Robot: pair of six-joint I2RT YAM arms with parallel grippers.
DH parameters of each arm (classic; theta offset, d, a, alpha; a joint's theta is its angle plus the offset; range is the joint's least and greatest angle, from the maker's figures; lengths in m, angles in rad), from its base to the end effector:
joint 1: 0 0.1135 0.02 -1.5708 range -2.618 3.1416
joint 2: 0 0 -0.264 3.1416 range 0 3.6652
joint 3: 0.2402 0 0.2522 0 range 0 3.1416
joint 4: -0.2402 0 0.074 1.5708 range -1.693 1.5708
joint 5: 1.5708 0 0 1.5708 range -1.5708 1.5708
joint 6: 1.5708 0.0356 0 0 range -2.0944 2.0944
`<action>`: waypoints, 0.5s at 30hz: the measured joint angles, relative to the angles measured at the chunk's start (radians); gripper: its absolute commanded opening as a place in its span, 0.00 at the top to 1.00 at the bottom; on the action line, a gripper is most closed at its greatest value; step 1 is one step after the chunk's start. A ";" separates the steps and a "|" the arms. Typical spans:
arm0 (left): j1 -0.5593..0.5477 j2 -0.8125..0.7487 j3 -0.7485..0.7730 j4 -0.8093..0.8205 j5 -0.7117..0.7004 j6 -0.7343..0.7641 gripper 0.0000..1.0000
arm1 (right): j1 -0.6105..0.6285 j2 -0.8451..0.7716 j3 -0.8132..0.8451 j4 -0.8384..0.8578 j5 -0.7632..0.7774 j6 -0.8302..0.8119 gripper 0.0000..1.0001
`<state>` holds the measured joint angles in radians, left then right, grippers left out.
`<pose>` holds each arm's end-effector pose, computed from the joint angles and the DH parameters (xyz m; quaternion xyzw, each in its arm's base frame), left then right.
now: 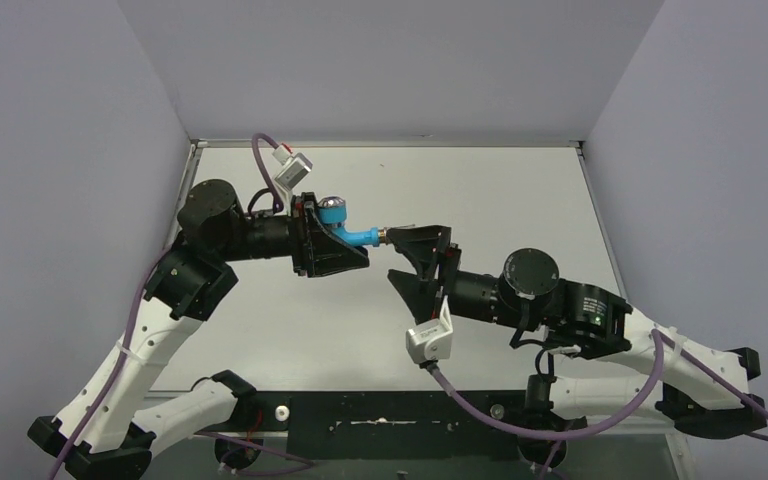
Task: Install the water faucets
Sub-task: Screw the water faucet onto the adaptor.
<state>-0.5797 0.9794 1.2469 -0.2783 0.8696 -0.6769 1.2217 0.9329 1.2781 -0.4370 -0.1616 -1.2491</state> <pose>0.1442 -0.1269 0.4542 0.2646 0.6584 -0.6172 0.3400 0.0568 0.1727 0.4549 -0.7133 0.1910 0.0504 0.6725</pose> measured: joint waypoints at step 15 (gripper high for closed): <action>0.001 0.001 0.000 -0.064 -0.001 0.010 1.00 | 0.111 0.028 0.001 0.002 0.296 -0.139 0.47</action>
<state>-0.5789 0.9806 1.2469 -0.3428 0.8684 -0.6674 1.3323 0.9607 1.2793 -0.4355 0.1349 -1.3880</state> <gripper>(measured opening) 0.265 0.587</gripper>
